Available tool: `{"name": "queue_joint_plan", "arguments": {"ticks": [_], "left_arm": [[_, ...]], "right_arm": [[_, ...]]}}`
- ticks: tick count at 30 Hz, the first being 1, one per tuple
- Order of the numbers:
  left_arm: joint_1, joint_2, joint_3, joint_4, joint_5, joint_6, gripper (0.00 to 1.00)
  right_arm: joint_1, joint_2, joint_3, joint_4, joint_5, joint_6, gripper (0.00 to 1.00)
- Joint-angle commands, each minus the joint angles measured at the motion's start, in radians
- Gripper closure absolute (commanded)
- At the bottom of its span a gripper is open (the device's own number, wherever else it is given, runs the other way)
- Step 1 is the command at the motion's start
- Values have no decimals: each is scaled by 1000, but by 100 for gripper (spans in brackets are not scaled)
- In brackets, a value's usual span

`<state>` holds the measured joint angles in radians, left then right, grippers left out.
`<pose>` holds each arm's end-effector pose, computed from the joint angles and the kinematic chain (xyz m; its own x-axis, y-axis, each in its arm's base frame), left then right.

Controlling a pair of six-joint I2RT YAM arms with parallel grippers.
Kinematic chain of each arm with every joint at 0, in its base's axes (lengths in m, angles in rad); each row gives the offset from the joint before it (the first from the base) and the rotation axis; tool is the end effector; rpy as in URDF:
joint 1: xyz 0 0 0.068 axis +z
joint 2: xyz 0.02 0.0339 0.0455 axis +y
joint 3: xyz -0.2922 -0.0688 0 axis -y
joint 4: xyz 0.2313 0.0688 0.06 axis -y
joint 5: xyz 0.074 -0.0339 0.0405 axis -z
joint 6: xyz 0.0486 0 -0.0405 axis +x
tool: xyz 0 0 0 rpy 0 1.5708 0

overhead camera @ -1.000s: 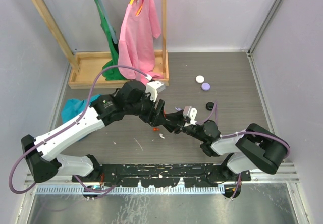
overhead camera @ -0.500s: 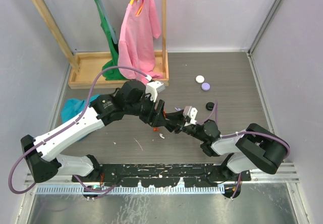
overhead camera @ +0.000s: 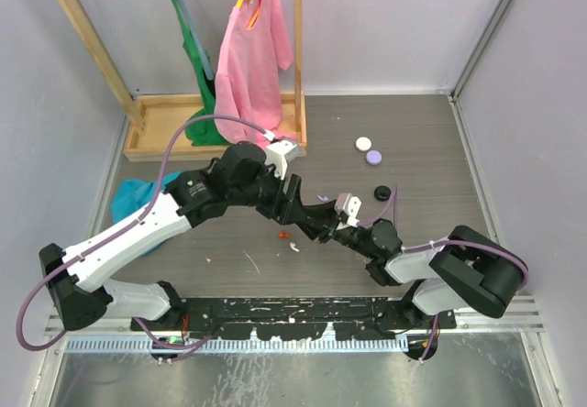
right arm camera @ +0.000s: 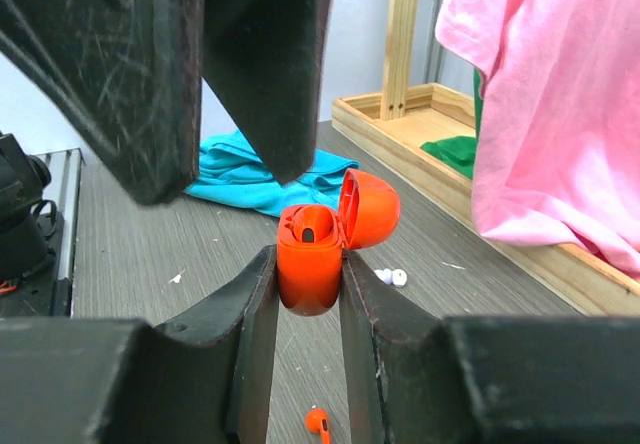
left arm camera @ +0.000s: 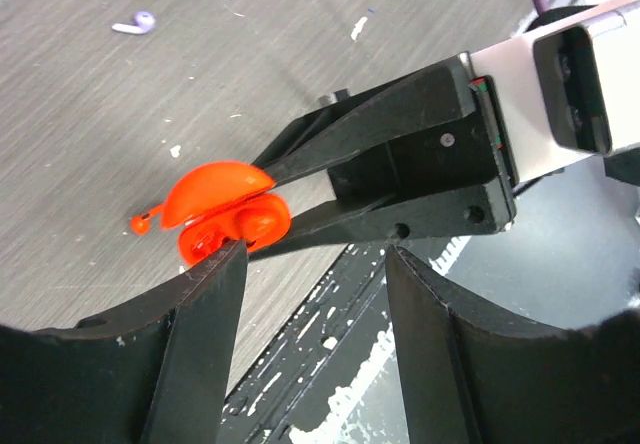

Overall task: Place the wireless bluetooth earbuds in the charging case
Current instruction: Pick up the earbud from the center of the board.

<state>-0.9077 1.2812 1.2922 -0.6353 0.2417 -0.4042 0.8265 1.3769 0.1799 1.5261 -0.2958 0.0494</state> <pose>0.1543 -0.2164 0.3852 -0.6788 0.2487 -0.6910 0.6719 0.5900 -0.4477 0.1373 0.1700 0.2457 0.1747 0.2594 -0.9498 -0.9002 0.4328 -0.0474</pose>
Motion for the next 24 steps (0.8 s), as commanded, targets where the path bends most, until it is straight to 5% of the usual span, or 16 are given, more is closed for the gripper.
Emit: {"name": "queue_joint_plan", "arguments": {"ticks": [1, 14, 24], "left_arm": [[3, -94, -23, 13, -146, 12, 40], [2, 17, -195, 32, -380, -41, 41], [2, 259, -197, 122, -487, -129, 38]], "right_arm": [[-18, -38, -20, 138, 78, -34, 96], [-20, -213, -112, -115, 330, -168, 96], [-20, -172, -132, -78, 377, -196, 96]]}}
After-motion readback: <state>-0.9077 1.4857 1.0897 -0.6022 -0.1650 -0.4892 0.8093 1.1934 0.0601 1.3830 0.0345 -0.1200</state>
